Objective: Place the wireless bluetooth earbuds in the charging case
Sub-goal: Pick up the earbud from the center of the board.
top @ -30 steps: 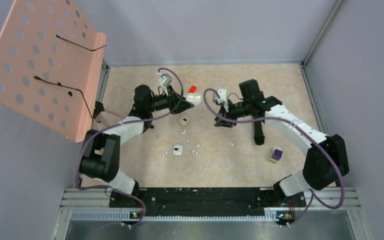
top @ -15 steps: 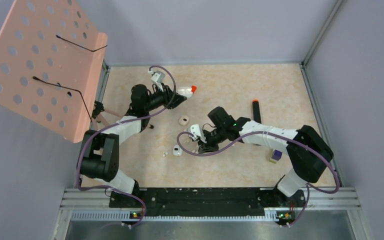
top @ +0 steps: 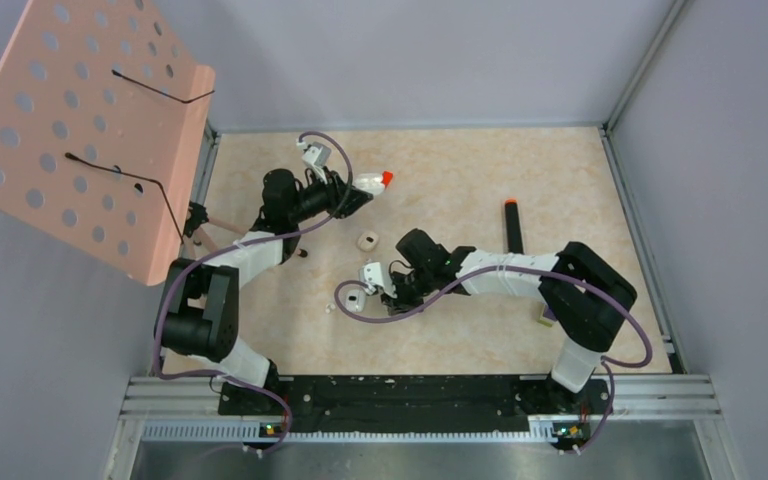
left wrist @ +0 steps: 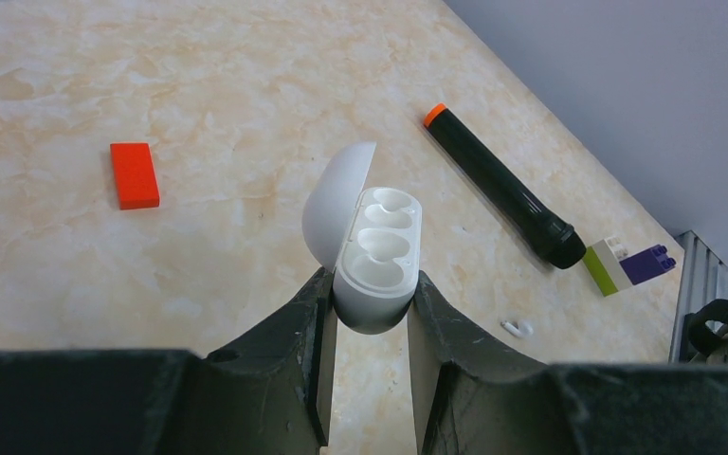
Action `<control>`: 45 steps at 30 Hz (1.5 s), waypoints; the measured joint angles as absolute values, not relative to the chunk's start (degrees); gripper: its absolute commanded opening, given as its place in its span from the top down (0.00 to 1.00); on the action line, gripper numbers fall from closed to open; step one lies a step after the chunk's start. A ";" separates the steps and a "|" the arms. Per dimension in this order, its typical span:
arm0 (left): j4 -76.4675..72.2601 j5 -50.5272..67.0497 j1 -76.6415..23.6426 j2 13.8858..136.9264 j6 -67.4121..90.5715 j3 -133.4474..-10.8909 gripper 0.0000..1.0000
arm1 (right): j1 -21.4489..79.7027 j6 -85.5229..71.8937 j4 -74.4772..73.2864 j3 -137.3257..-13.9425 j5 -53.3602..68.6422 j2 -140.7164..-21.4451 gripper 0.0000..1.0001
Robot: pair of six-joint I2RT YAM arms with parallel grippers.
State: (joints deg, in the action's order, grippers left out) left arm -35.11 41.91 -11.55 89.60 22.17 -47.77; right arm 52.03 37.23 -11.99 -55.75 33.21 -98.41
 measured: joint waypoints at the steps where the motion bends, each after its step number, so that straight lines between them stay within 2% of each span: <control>1: -35.11 41.91 -11.55 89.60 22.17 -47.77 1.00 | 52.31 36.82 -11.70 -55.75 32.49 -98.65 0.89; 21: -36.42 42.17 -11.53 91.24 22.83 -47.77 1.00 | 53.25 33.76 -9.10 -55.92 22.76 -99.83 0.74; 24: -36.38 42.33 -11.51 91.61 22.85 -47.77 1.00 | 53.25 33.32 -9.04 -55.92 22.37 -99.83 0.77; 31: -36.40 42.48 -11.51 91.68 22.85 -47.77 1.00 | 53.25 31.83 -7.92 -55.92 19.27 -99.83 0.93; 37: -36.45 43.97 -11.49 91.81 22.55 -47.79 1.00 | 52.64 31.24 -8.75 -55.92 17.47 -98.89 0.95; 40: -36.71 47.29 -11.46 92.71 21.98 -47.81 1.00 | 49.45 31.29 -12.71 -56.07 22.46 -95.42 0.95; 45: -38.48 56.40 -11.46 94.74 20.80 -48.53 1.00 | 36.16 30.81 -21.43 -62.89 35.51 -85.78 0.96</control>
